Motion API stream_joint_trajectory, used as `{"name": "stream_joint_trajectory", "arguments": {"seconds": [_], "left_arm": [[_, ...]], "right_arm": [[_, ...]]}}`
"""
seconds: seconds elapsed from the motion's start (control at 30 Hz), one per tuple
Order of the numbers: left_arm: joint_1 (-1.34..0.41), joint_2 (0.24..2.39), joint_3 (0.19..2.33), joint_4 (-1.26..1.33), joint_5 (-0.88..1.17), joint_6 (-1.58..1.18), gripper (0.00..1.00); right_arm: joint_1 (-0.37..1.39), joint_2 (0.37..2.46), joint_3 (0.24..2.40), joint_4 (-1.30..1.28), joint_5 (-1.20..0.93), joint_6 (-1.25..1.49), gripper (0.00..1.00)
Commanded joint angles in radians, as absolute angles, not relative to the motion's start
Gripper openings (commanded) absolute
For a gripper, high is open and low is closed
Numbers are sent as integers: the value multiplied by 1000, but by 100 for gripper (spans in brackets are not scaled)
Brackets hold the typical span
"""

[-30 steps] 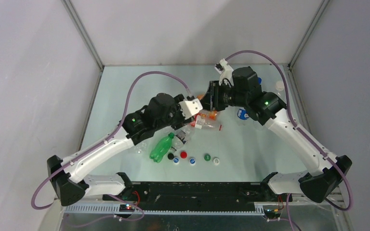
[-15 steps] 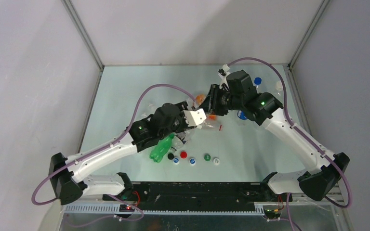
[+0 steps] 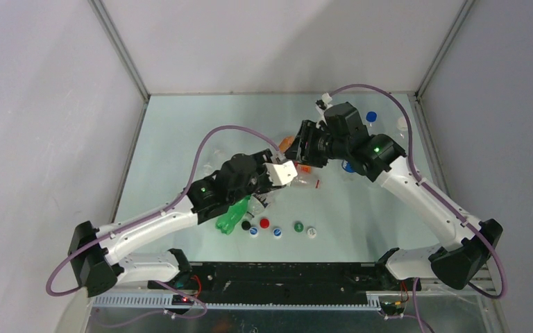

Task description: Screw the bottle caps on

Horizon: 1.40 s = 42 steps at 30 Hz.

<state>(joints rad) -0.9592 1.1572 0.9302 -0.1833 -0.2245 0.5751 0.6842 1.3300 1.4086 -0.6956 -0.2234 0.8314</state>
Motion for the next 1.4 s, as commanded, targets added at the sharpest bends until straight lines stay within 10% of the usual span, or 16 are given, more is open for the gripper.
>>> {"name": "stream_joint_trajectory", "arguments": {"seconds": [0.0,0.5,1.37], "left_arm": [[-951,1125,926,-66,-97,542,18],[-858,1151,899,-90,108,394,18],[-760,1168,1007,-216,415,291,19]], "right_arm": [[685,1322,1410,-615,-188,823,50],[646,1269,1431,-569,-158,660,65],[613,1135,1302,-505,-617,-169,56]]}}
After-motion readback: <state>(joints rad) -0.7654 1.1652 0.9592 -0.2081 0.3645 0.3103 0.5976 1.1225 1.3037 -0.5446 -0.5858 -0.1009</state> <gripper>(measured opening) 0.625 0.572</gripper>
